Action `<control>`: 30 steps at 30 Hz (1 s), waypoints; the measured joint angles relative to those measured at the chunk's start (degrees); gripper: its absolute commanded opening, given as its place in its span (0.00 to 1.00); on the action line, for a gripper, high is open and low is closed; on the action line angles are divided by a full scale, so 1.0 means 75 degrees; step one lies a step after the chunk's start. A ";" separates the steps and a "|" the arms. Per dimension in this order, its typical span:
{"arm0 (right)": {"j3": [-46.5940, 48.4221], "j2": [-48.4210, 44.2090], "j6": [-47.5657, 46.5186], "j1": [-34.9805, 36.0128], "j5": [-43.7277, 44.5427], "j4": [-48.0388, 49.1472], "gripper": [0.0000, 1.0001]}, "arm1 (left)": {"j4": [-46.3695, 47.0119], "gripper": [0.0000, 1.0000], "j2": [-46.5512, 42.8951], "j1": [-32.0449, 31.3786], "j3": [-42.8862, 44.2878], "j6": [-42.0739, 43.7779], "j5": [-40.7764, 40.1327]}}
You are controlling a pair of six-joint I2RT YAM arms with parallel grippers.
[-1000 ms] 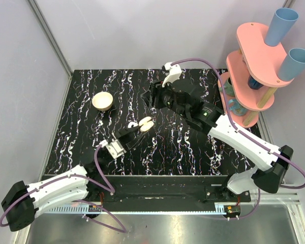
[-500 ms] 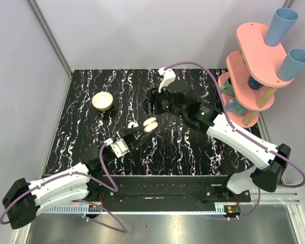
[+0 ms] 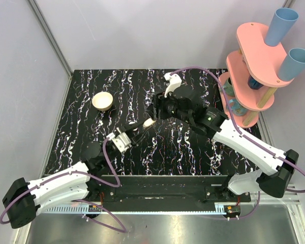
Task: Insert the wireless bluetooth earbuds into the charging case
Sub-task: Close the charging case with the earbuds, then place the charging case with the earbuds at the center of the board.
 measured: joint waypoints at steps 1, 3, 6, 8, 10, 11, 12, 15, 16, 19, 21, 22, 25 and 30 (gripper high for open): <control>-0.0052 -0.0064 0.0000 0.0000 0.0128 -0.0003 0.80 | -0.0064 0.00 0.0023 0.0000 0.0023 -0.0085 -0.0079; -0.0128 -0.0163 0.0017 0.0000 0.0460 -0.0006 0.86 | -0.0297 0.00 0.0064 0.0003 0.0131 -0.0347 -0.0259; -0.0189 -0.0289 -0.0032 -0.0003 0.1597 -0.0032 0.96 | -0.0950 0.00 0.0087 0.0058 0.0475 -0.1131 -0.0417; -0.0251 -0.0344 0.0000 -0.0067 0.2197 -0.0058 0.97 | -0.1177 0.00 0.0189 0.0137 0.0670 -0.1719 -0.0335; -0.0428 -0.0446 0.0154 -0.0256 0.2623 -0.0085 0.98 | -0.1233 0.00 0.0399 0.0251 0.0758 -0.2375 -0.0213; -0.0530 -0.0507 0.0239 -0.0376 0.2757 -0.0114 0.98 | -0.1236 0.00 0.0516 0.0312 0.0761 -0.2678 -0.0143; -0.0705 -0.0606 0.0364 -0.0551 0.2859 -0.0125 0.99 | -0.1262 0.00 0.0688 0.0417 0.0761 -0.3028 -0.0017; -0.1134 -0.0880 0.0659 -0.0930 0.3010 -0.0251 1.00 | -0.1381 0.00 0.1276 0.0845 0.0761 -0.4074 0.0344; -0.1253 -0.0968 0.0743 -0.1008 0.3005 -0.0271 1.00 | -0.1466 0.00 0.1469 0.1029 0.0761 -0.4409 0.0510; -0.1600 -0.1215 0.0997 -0.1081 0.2970 -0.0332 1.00 | -0.1769 0.00 0.2346 0.1670 0.0970 -0.5412 0.1236; -0.1804 -0.1343 0.1128 -0.1081 0.2923 -0.0347 1.00 | -0.2043 0.00 0.3034 0.1920 0.1367 -0.5826 0.1638; -0.1894 -0.1396 0.1195 -0.1087 0.2911 -0.0350 1.00 | -0.2165 0.00 0.3456 0.1999 0.1658 -0.6035 0.1848; -0.2110 -0.1460 0.1393 -0.1105 0.2725 -0.0361 1.00 | -0.2087 0.00 0.4322 0.2043 0.2043 -0.6595 0.2261; -0.2261 -0.1460 0.1635 -0.1107 0.2346 -0.0367 1.00 | -0.1326 0.00 0.5884 0.2055 0.2355 -0.7717 0.2967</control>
